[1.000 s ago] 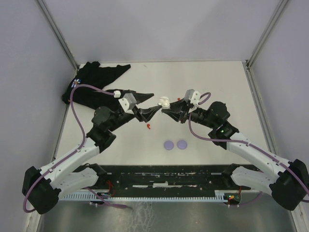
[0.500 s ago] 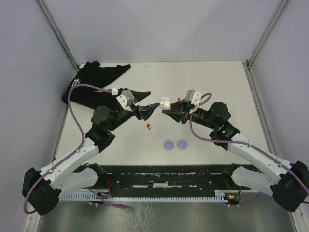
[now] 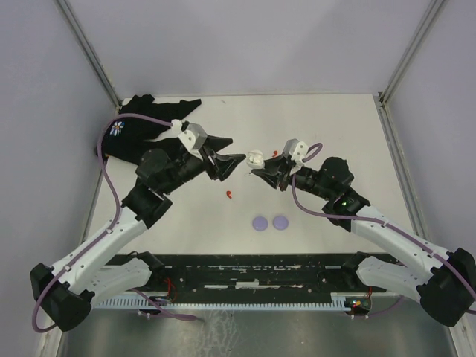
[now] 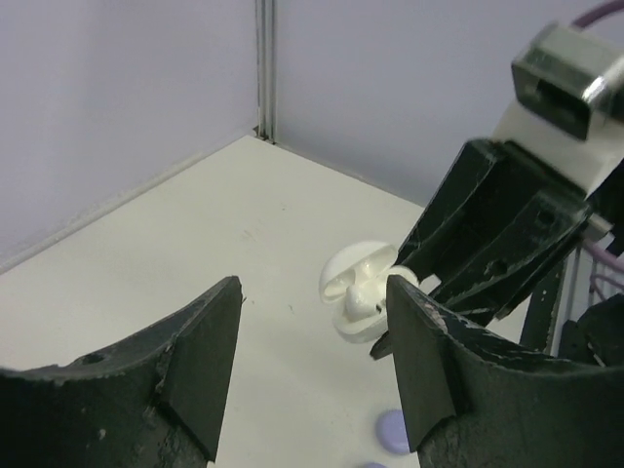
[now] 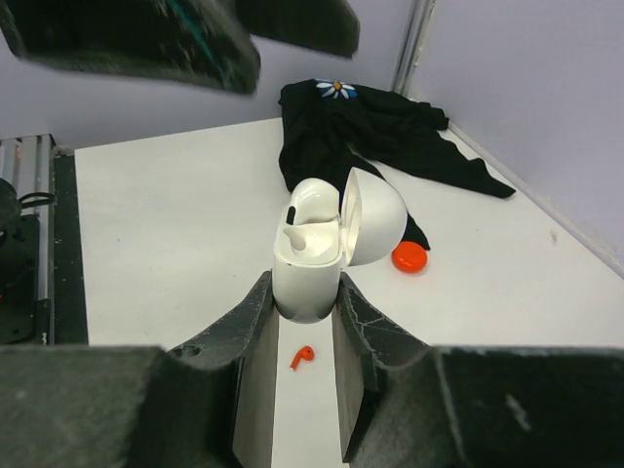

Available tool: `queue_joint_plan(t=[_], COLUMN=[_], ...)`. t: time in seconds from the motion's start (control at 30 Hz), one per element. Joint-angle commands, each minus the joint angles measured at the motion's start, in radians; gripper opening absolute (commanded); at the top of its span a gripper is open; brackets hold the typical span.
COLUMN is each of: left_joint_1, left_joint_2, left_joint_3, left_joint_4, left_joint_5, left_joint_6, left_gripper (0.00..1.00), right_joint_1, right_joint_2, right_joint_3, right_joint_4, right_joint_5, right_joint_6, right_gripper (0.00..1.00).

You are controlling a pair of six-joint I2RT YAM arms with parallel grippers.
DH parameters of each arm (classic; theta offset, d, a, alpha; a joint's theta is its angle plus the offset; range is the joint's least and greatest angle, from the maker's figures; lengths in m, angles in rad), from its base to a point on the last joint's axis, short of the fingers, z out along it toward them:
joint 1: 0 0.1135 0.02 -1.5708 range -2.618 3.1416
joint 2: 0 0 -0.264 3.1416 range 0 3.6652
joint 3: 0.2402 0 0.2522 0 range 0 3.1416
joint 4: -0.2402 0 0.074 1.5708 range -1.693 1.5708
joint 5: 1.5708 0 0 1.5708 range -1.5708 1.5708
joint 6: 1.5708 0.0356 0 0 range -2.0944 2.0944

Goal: Insert the wireless bluetooth earbuds into the charging case
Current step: Place the earbud in the charging case.

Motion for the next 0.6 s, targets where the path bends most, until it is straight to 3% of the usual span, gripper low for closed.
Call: queue_joint_plan(t=[0.0, 0.17, 0.37, 0.57], left_joint_1=[0.004, 0.004, 0.004, 0.004], left_joint_2=[0.014, 0.130, 0.205, 0.250], left_joint_3=[0.182, 0.363, 0.413, 0.447], left_joint_4=[-0.271, -0.533, -0.576, -0.644], left_joint_5=[-0.055, -0.013, 0.062, 0.082], left_joint_6=[-0.155, -0.305, -0.440, -0.457], left_gripper=[0.67, 0.58, 0.47, 0.40], right_joint_1=[0.002, 0.001, 0.001, 0.001], right_joint_2=[-0.020, -0.011, 0.005, 0.009], right_joint_3=[-0.007, 0.003, 0.039, 0.049], right_joint_4=[-0.006, -0.066, -0.128, -0.152], right_joint_5=[0.050, 0.063, 0.054, 0.054], right_joint_6=[-0.065, -0.161, -0.238, -0.262], right_gripper=[0.02, 0.02, 0.02, 0.02])
